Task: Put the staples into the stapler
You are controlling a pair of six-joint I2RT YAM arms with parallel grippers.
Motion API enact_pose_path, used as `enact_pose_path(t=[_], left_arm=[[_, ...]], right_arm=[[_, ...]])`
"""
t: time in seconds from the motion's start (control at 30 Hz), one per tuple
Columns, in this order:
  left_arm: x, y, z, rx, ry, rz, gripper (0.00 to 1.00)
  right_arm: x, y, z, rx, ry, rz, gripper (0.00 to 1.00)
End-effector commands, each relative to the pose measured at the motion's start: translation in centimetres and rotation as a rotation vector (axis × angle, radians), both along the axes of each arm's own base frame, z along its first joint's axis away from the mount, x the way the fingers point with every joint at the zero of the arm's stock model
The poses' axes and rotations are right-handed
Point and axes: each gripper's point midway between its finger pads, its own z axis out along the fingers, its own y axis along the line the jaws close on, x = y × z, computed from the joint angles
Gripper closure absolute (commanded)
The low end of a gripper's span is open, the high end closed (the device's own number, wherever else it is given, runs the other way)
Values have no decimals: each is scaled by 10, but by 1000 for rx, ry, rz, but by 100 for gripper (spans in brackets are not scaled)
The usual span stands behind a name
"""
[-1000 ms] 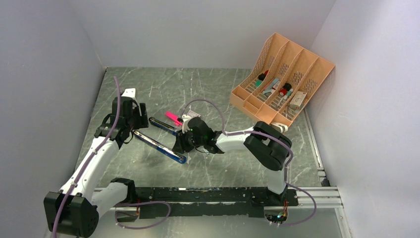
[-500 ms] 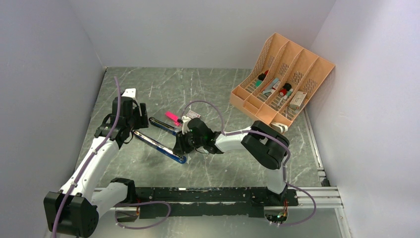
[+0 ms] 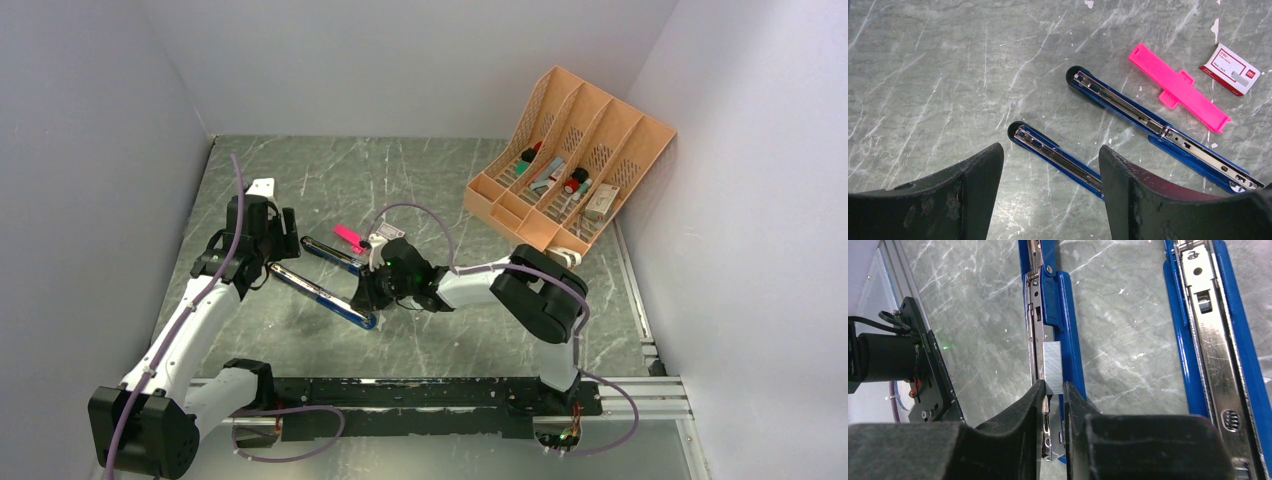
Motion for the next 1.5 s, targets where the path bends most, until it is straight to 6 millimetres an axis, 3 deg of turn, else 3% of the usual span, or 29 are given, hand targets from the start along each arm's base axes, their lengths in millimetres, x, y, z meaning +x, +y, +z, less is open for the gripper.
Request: enact_pose_path(t=[0.0, 0.33, 0.57, 0.7, 0.8, 1.47], left_arm=[[5, -6, 9, -9, -41, -25, 26], [6, -6, 9, -8, -41, -27, 26], [5, -5, 10, -8, -45, -23, 26], [5, -6, 11, -7, -48, -26, 26], [5, -7, 12, -8, -52, -28, 26], [5, -8, 11, -9, -50, -31, 26]], right_arm=[[13, -3, 22, 33, -86, -36, 82], [17, -8, 30, -5, -167, -44, 84], [16, -7, 32, -163, -341, -73, 85], [10, -11, 24, -242, -394, -63, 86], [9, -1, 36, -236, -446, -58, 86], [-7, 14, 43, -251, -384, 15, 87]])
